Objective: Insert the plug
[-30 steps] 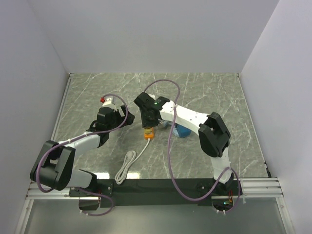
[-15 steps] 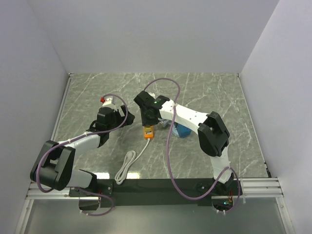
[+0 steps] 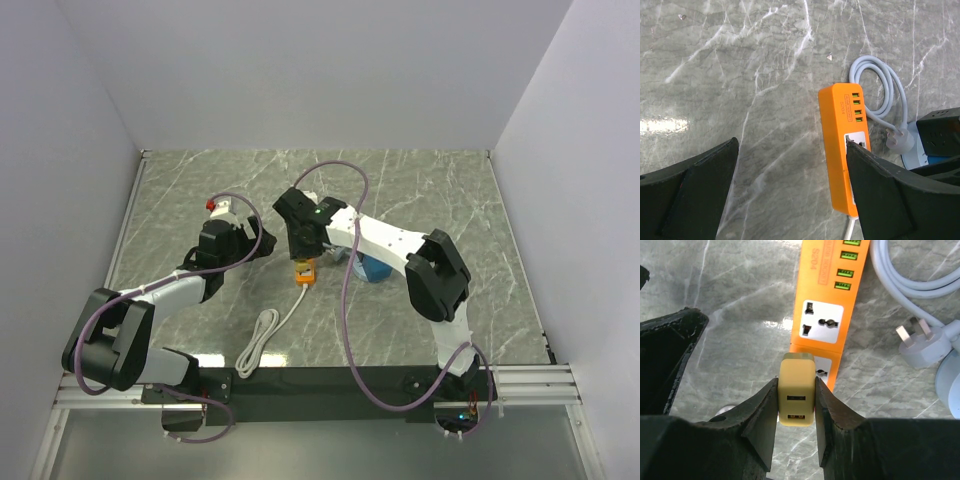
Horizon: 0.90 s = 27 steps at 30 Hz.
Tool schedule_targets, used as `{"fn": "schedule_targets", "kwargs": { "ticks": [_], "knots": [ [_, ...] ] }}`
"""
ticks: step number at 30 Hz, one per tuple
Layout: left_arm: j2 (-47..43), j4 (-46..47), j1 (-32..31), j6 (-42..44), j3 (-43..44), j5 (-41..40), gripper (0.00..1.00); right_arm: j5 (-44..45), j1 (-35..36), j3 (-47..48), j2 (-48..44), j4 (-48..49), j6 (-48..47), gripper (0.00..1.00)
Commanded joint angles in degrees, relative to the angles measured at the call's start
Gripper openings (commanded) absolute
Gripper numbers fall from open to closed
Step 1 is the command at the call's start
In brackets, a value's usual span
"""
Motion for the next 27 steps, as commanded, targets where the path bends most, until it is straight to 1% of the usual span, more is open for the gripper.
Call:
{"fn": "schedule_targets", "kwargs": {
  "ticks": [1, 19, 27],
  "knots": [
    [-0.46, 0.61, 0.31, 1.24, -0.11, 0.82, 0.94, 0.43, 1.13, -0.55, -1.11, -0.73, 0.86, 0.00],
    [-0.11, 0.52, 0.31, 1.33, 0.06, 0.82, 0.94, 2.89, 1.04, -3.98, -3.92, -1.52, 1.21, 0.00],
    [-0.37, 0.43, 0.31, 1.24, -0.03, 0.91, 0.94, 2.80, 1.04, -4.60, -3.31, -0.64, 1.30, 0.00]
  ]
}}
